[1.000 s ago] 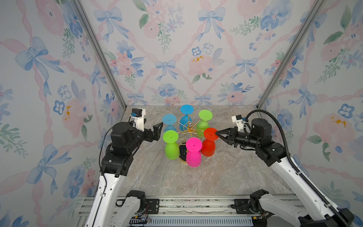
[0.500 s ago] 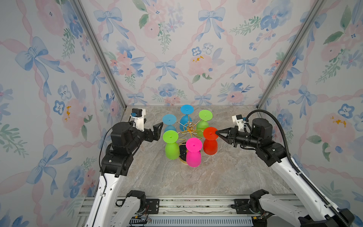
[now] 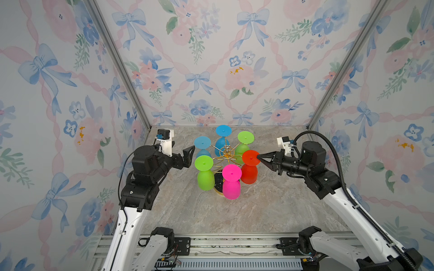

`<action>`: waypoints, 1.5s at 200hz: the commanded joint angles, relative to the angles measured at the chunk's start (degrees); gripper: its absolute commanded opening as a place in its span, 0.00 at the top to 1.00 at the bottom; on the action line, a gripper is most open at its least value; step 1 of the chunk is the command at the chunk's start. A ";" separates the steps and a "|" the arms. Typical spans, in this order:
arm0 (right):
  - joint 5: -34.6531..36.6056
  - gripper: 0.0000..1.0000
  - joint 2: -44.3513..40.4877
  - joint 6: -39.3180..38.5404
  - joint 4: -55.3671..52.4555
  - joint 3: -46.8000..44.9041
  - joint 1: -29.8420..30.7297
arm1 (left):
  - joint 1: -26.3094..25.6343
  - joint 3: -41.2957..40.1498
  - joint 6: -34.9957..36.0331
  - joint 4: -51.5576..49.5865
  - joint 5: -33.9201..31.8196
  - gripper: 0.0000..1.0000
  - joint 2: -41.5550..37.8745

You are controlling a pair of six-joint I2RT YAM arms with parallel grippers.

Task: Take the wine glass off the wine glass rack
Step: Pick up the wine glass from the wine glass rack.

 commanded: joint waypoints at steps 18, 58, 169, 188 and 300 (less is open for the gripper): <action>-0.98 1.00 0.36 1.93 4.52 -0.81 0.61 | 0.21 1.78 0.85 -0.18 0.42 0.02 -0.23; -0.79 1.00 1.10 1.84 4.78 -0.21 1.17 | 0.17 1.82 0.95 -0.23 0.57 0.02 -0.01; 0.77 1.00 3.03 0.67 5.00 0.72 4.12 | 0.17 1.64 1.32 -0.21 0.86 0.02 -0.66; 0.85 1.00 3.21 0.56 5.14 0.62 4.12 | 0.17 1.70 1.32 -0.21 0.86 0.02 -0.86; 1.32 1.00 4.89 0.26 6.05 1.34 4.78 | 0.17 1.37 1.45 -0.20 1.04 0.02 -1.06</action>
